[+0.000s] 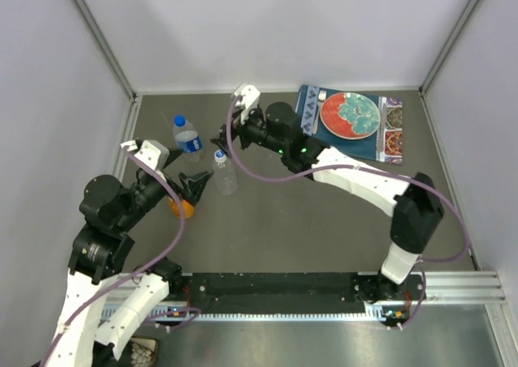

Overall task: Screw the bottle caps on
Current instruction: Reset both arms

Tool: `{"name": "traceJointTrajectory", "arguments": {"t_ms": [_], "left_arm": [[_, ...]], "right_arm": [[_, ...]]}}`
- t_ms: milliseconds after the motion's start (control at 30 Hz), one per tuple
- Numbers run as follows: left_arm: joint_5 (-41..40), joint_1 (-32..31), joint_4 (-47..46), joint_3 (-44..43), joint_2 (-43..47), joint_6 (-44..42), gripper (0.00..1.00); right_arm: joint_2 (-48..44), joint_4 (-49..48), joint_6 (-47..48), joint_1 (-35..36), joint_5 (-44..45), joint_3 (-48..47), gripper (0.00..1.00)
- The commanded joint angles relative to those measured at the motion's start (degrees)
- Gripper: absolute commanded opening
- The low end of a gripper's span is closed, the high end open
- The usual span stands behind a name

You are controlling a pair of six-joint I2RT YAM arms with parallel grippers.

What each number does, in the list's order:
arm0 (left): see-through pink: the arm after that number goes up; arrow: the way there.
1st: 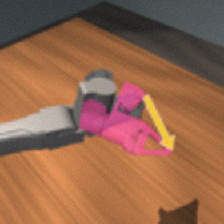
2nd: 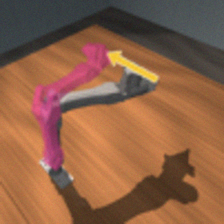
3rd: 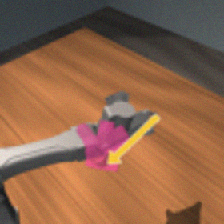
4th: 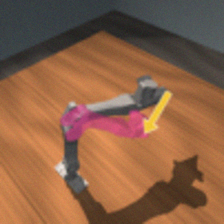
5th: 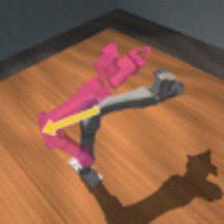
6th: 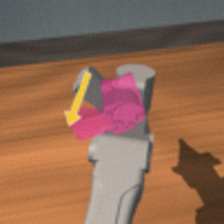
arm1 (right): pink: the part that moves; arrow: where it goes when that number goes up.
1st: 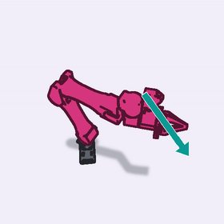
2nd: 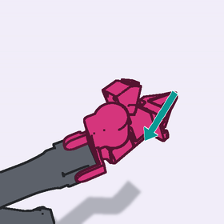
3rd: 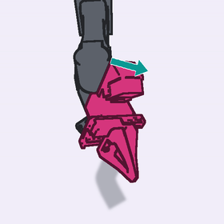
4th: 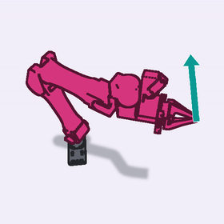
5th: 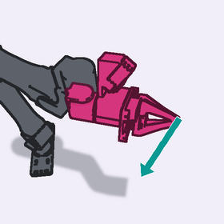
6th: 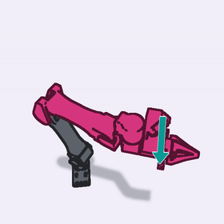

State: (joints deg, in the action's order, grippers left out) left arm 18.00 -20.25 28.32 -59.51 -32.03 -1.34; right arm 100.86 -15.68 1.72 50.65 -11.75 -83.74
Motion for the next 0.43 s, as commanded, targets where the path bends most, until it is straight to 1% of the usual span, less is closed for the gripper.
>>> {"name": "traceJointTrajectory", "arguments": {"t_ms": [0, 33, 67, 100, 167, 233, 333, 400], "left_arm": [[-3.85, 0.39, -0.99, -4.39, -2.85, 1.08, 0.99], [-3.94, 0.39, -0.89, -4.65, -3.47, 1.08, 0.99], [-4.98, 0.39, -0.89, -4.65, -4.17, 1.08, 0.99], [-5.43, 0.47, -0.89, -4.83, -5.48, 1.17, 0.99], [-6.83, 0.48, -0.28, -5.71, -7.07, 2.49, 0.99], [-7.89, 0.56, -0.19, -6.23, -8.57, 2.31, 0.99], [-9.21, 0.74, -0.37, -6.15, -9.36, 2.31, 0.99], [-9.91, 0.83, -0.02, -6.32, -10.33, 2.57, 0.99]], "right_arm": [[-9.61, 24.53, -6.99, -1.17, 20.68, -4.85, 0.99], [-11.28, 27.60, -6.55, -1.17, 23.85, -3.98, 0.99], [-13.21, 27.90, -5.07, -1.17, 27.62, -0.84, 0.99], [-17.58, 27.99, -4.36, -1.17, 28.70, 1.11, 0.99], [-22.08, 28.07, -3.83, -1.26, 29.76, 6.11, 0.99], [-27.28, 28.86, -4.09, -1.17, 30.03, 8.59, 0.99], [-31.32, 33.07, -5.76, -1.17, 32.13, 9.74, 0.99], [-33.35, 35.28, -5.41, -1.17, 31.53, 10.18, 0.99]]}}
